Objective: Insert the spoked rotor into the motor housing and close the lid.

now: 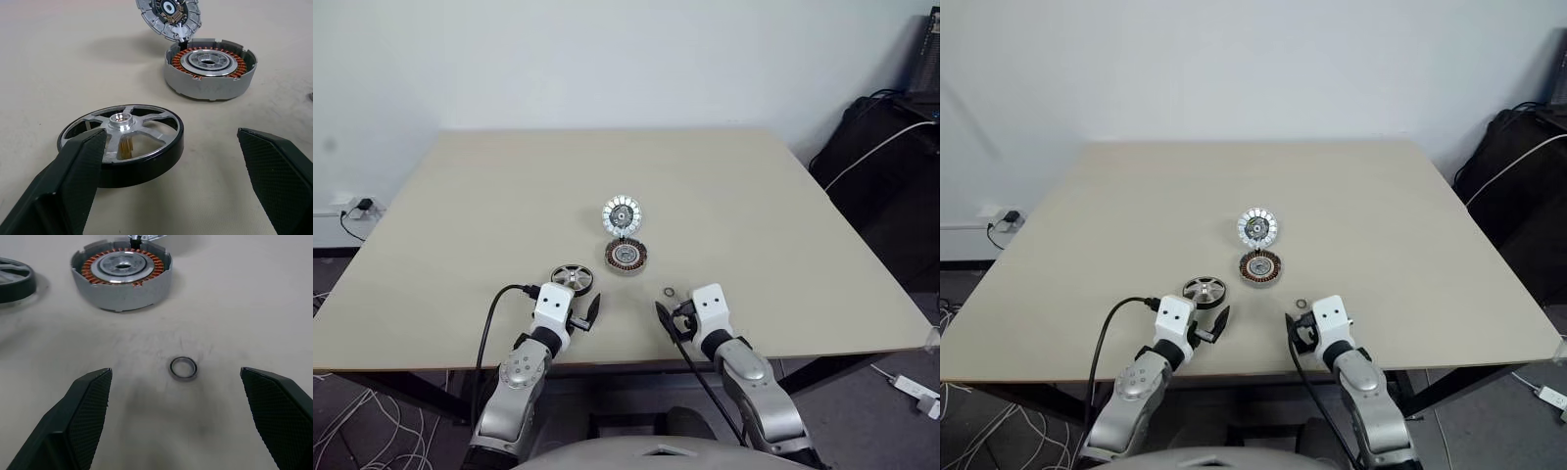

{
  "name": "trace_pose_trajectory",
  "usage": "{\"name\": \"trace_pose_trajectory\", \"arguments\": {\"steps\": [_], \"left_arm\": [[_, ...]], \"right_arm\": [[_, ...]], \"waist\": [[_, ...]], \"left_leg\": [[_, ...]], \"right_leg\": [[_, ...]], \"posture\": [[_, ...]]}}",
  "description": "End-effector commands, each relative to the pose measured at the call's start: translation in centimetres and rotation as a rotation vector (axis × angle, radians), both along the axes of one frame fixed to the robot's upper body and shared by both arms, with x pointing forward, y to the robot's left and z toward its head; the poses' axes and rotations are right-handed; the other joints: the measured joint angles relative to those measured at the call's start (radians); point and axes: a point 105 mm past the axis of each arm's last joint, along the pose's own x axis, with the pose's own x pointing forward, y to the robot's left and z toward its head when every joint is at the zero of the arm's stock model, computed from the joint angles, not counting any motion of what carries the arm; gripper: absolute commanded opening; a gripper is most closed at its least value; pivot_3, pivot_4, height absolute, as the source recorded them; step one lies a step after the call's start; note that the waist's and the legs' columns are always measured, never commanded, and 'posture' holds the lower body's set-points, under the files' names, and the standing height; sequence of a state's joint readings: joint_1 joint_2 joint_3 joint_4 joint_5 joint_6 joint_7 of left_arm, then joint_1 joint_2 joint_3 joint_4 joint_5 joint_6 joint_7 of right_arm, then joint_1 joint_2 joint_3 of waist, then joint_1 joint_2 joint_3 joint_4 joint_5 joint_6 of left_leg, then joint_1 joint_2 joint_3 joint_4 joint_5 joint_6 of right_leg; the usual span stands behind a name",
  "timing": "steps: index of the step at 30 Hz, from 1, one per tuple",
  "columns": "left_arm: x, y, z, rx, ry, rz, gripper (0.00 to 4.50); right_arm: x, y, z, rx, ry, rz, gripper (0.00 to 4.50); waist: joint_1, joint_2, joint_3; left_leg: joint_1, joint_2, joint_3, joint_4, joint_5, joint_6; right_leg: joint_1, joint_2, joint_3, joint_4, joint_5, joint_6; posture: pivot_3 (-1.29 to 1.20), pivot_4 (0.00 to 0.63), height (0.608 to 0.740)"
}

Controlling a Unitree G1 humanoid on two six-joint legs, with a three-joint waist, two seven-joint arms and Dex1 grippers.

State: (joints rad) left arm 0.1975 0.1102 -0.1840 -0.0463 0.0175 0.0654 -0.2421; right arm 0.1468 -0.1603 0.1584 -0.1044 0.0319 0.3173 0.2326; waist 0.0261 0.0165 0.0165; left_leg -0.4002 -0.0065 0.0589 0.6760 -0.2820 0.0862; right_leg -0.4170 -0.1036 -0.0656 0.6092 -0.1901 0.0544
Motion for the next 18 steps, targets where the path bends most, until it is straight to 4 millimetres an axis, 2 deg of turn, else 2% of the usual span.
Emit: {"name": "trace_pose_trajectory", "arguments": {"steps": [1,4,9,18], "left_arm": [[0.5,-0.1,1.0,-0.012,-0.036,-0.002,4.50],[0.5,0.0,1.1,-0.008,-0.040,0.001,4.50],[0.4,0.2,1.2,-0.008,-0.041,0.011,4.50],[0.3,0.2,1.0,-0.009,-0.036,0.017,4.50]], "right_arm": [[1.7,0.1,0.9,0.001,-0.037,-0.005,4.47],[2.6,0.3,0.7,0.021,-0.026,-0.007,4.47],[3.1,0.3,-0.2,0.041,0.014,-0.019,4.47],[2.0,-0.3,-2.2,0.044,0.089,-0.032,4.47]], "waist": [[0.000,0.000,0.000],[0.001,0.000,0.000],[0.001,0.000,0.000],[0.000,0.001,-0.001]], "left_leg": [[0.000,0.000,0.000,0.000,0.000,0.000],[0.000,0.000,0.000,0.000,0.000,0.000],[0.000,-0.001,0.000,0.000,0.000,0.000],[0.000,0.000,0.000,0.001,0.000,0.000]], "right_leg": [[0.000,0.000,0.000,0.000,0.000,0.000],[0.000,0.000,0.000,0.000,0.000,-0.001],[0.000,0.001,0.000,0.000,0.002,-0.004],[0.000,0.005,0.000,0.000,0.002,-0.004]], "posture": [[0.00,0.000,0.740],[0.00,0.000,0.740],[0.00,0.000,0.740],[0.00,0.000,0.740]]}}
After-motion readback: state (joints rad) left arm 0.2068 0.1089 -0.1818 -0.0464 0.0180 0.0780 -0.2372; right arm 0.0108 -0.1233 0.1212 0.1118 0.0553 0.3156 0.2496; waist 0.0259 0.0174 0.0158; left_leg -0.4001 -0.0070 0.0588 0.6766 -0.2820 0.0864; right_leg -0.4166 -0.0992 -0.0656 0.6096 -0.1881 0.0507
